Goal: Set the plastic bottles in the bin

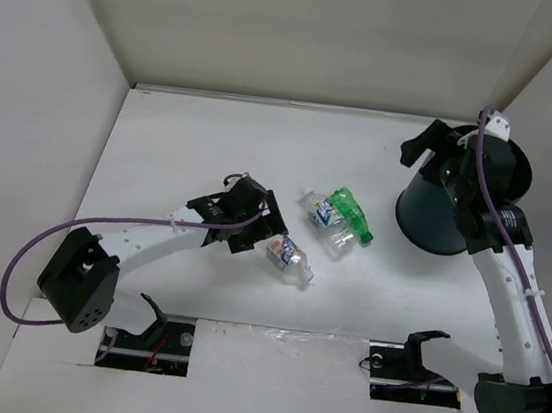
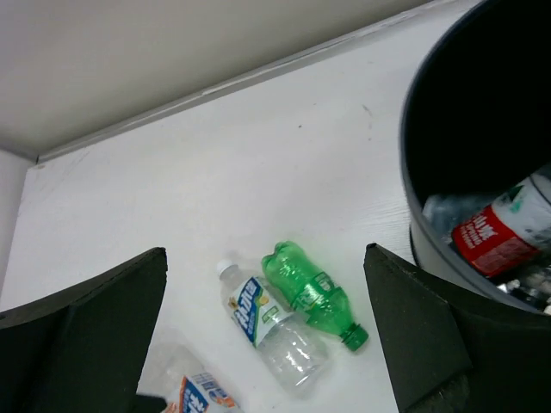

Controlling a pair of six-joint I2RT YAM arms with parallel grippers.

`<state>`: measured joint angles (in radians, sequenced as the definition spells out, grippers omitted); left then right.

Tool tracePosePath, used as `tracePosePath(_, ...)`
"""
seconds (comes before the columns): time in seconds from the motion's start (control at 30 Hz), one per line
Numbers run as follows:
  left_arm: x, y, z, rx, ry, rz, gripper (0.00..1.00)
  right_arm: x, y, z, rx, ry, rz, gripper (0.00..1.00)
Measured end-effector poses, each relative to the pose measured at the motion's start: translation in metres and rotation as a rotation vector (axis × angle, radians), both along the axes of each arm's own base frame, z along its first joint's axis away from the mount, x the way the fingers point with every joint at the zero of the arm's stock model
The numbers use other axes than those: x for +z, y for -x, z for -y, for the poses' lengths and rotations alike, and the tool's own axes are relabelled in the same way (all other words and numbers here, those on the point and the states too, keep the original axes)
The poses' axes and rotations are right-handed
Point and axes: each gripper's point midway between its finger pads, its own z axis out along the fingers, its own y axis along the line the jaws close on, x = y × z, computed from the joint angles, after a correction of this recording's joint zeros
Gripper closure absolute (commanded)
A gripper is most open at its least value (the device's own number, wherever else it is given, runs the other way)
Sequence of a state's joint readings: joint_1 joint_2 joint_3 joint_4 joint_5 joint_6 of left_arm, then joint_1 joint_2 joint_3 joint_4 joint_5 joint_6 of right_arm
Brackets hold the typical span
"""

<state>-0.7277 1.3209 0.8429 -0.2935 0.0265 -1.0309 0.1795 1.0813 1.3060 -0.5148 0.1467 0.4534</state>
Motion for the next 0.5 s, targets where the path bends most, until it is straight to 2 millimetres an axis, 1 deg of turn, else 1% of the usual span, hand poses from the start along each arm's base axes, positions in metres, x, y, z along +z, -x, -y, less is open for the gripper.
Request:
tracePosePath(0.07, -0.007, -0.007, 0.001, 0.042, -0.022, -0.029, 0.0, -0.004, 0.001, -0.014, 0.039, 0.002, -0.008, 0.0)
tracePosePath(0.17, -0.019, -0.015, 0.005, 0.094, -0.042, -0.066, 0.0, -0.002, 0.005, -0.024, 0.07, 0.0, 0.002, 0.0)
tracePosePath(0.33, -0.037, -0.025, 0.009, 0.167, -0.066, -0.117, 0.0, 0.009, 0.009, -0.028, 0.082, -0.006, 0.039, 0.0)
tracePosePath(0.5, -0.051, -0.036, 0.015, 0.216, -0.088, -0.15, 0.0, 0.009, 0.01, -0.032, 0.102, 0.001, 0.043, 0.0)
